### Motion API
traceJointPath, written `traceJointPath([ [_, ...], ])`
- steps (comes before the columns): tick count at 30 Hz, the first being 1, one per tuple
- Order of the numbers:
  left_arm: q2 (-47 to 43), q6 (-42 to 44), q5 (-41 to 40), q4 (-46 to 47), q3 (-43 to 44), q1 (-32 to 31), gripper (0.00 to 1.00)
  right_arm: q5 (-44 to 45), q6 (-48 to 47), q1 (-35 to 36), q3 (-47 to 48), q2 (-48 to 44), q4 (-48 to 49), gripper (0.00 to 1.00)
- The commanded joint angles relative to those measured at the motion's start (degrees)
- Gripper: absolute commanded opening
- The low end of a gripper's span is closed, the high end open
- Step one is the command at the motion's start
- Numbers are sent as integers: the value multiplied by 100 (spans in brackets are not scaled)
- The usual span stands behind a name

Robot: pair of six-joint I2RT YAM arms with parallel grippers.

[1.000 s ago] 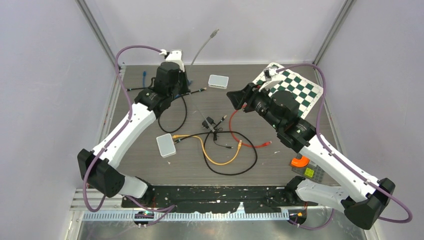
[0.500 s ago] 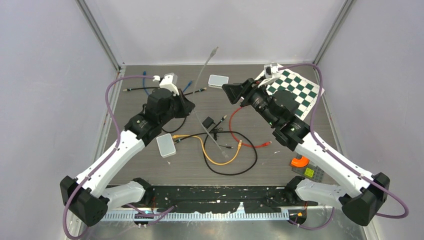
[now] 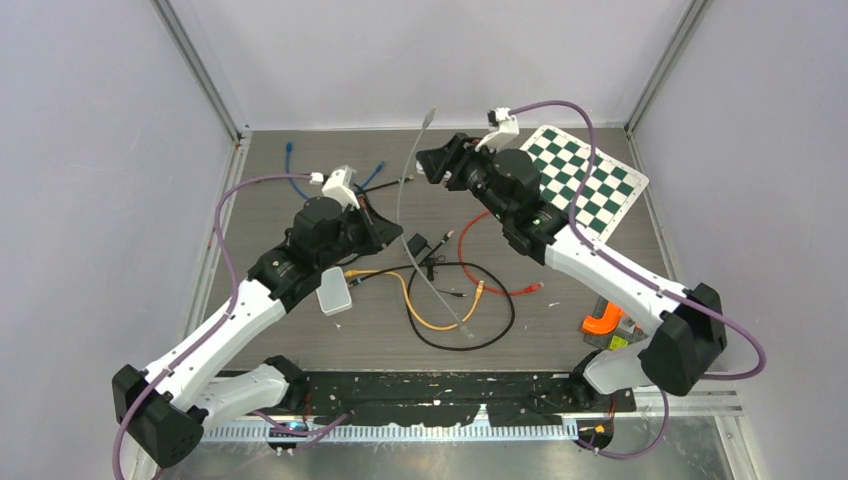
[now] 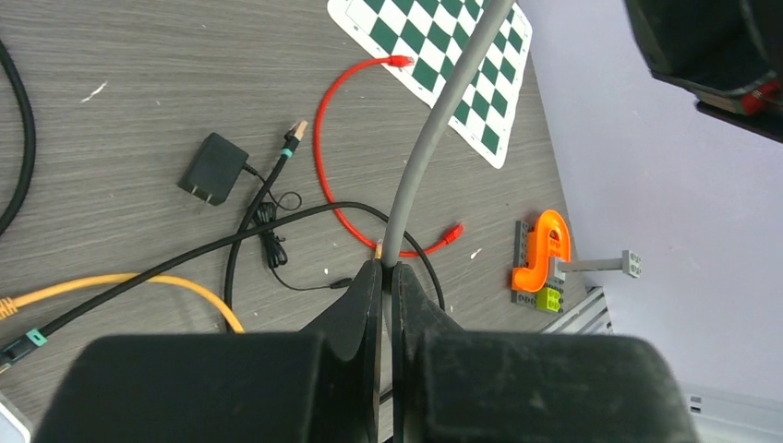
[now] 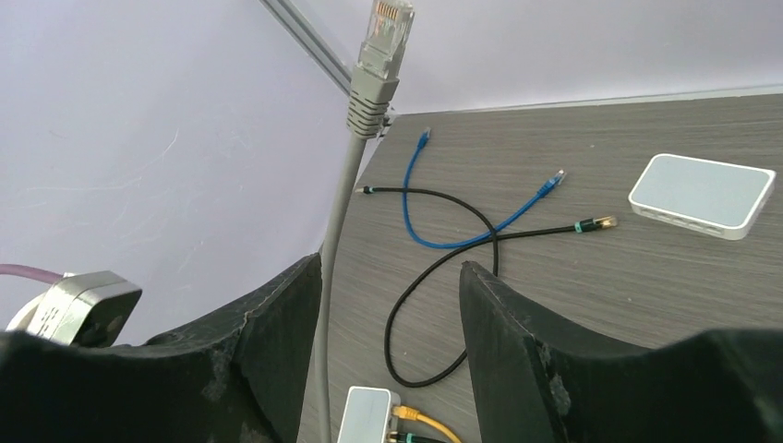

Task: Insert the plug into the switch port
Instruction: Pick up the connector from the center of the board.

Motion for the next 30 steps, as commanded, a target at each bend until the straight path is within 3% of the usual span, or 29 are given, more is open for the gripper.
traceJointPath([
  [1, -133, -219, 156, 506, -129, -65, 0, -294, 165, 13, 501, 459, 324, 63],
  [8, -238, -279, 136, 552, -342, -99, 0, -516, 357, 11, 628, 855, 477, 61],
  [12, -345, -323, 145, 601, -458, -97, 0, -696, 422, 15, 656, 981, 504, 52],
  [14, -373, -331, 116, 597, -500, -95, 0, -905, 476, 9, 657, 1047, 593, 45],
  [17, -400, -345, 114, 586, -553, -100, 0, -1152, 472, 10, 643, 1086, 671, 15],
  [18, -414, -342, 116, 531, -550, -96, 0, -1277, 374, 9, 642, 1063, 664, 10],
  [19, -434, -326, 75, 402, -519, -93, 4, -1367, 288, 5, 641, 1046, 587, 6],
  [21, -499, -191, 28, -3, -377, -68, 22, -1863, -91, -57, 665, 929, 395, 5],
  [24, -693, 108, 84, -765, -61, 135, 47, -3186, -941, -247, 713, 798, -114, 5],
  [30, -1214, 656, 1113, -1282, 203, 953, 66, -5179, -2022, -535, 1202, 804, -2383, 5],
])
